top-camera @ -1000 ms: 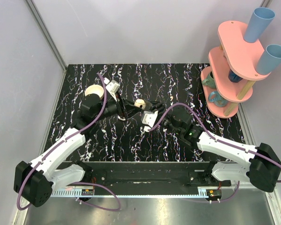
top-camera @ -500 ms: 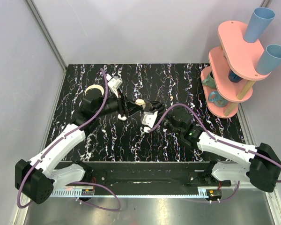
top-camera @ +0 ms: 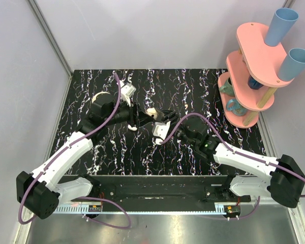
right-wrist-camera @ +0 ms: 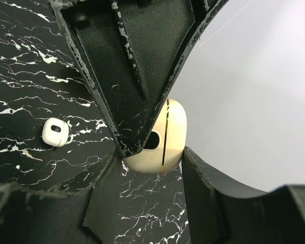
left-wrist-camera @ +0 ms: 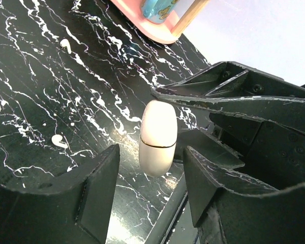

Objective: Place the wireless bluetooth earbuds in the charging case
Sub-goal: Pass from the right arm to the left

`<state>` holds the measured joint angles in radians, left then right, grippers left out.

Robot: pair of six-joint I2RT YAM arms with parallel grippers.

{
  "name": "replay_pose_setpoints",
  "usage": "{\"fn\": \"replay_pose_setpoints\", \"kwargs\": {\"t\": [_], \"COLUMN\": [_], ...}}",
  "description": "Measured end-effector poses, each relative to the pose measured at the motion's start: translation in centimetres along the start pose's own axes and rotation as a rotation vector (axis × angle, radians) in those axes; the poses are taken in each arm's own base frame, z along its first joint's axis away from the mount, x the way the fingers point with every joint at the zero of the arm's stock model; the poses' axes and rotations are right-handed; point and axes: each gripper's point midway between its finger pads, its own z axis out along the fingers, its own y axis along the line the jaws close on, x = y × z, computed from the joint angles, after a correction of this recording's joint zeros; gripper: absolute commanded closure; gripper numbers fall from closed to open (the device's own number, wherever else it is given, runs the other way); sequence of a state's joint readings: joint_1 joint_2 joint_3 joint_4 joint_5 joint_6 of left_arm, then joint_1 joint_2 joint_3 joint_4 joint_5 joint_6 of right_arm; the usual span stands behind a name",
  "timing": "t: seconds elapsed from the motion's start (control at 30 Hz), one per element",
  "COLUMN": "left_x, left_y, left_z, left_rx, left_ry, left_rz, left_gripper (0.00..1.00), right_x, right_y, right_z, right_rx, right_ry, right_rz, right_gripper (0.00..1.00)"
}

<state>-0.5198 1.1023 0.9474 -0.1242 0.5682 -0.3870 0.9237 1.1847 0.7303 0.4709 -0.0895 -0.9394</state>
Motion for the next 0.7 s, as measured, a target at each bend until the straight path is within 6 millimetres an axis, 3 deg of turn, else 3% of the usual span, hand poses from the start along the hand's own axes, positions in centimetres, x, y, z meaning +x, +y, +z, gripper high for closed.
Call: {"fn": "replay_pose_setpoints", "kwargs": {"t": [0.7], "left_x": [-0.32], "left_y": [0.32], "left_z": [-0.05], "left_rx": [-0.030], "left_ry": [-0.005], "left_rz": [0.011], "left_gripper": [0.51], "right_x": [0.29], "right_y": [0.76], "right_z": [0.34], "right_rx": [-0.019], "right_ry": [0.008], "right_rz": [-0.006], "right_gripper": [0.82]}}
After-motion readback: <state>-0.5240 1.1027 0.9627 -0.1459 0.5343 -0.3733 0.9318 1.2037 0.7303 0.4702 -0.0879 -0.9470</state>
